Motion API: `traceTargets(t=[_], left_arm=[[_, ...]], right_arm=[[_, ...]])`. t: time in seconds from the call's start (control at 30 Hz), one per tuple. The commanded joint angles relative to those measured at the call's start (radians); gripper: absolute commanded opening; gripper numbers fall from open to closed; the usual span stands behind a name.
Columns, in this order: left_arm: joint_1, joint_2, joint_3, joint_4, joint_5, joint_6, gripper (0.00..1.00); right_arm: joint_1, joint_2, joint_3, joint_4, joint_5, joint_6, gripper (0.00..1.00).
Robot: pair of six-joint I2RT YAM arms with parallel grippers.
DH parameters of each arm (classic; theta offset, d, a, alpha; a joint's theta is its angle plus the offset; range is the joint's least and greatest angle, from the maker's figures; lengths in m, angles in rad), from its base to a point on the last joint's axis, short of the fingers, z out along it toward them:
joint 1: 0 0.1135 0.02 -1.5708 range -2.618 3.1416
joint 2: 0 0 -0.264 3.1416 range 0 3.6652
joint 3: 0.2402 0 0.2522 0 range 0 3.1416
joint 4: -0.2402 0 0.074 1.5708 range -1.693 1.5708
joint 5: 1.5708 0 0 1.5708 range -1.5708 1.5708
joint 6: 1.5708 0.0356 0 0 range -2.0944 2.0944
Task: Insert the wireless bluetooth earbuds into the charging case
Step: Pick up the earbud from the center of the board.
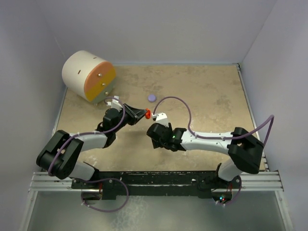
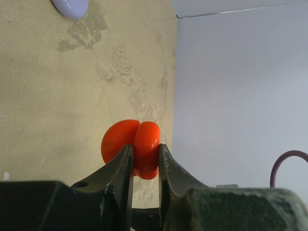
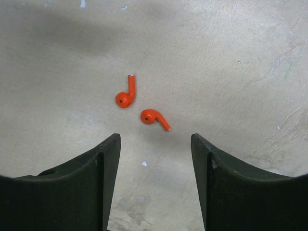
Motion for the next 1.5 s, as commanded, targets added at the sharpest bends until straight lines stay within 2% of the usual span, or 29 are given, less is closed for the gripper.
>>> traceTargets(t=[0.0,0.6,1.47], left_arm=[[0.005,-0.033,-0.010,0.037,0.011,0.019,0.00],[0.006,-0.028,-0.017,0.047,0.014,0.015,0.00],[0.008,-0.031,-0.018,0.045,0.016,0.017,0.00]], right_arm=[[-0.017,0.019,0.037,-0.012,-0.013,-0.054,0.62],[-0.037,0.074,0.023,0.078,-0.066,-0.174,0.58],[-0.066,0.127,-0.001,0.110,-0.118,-0.207,0.56]])
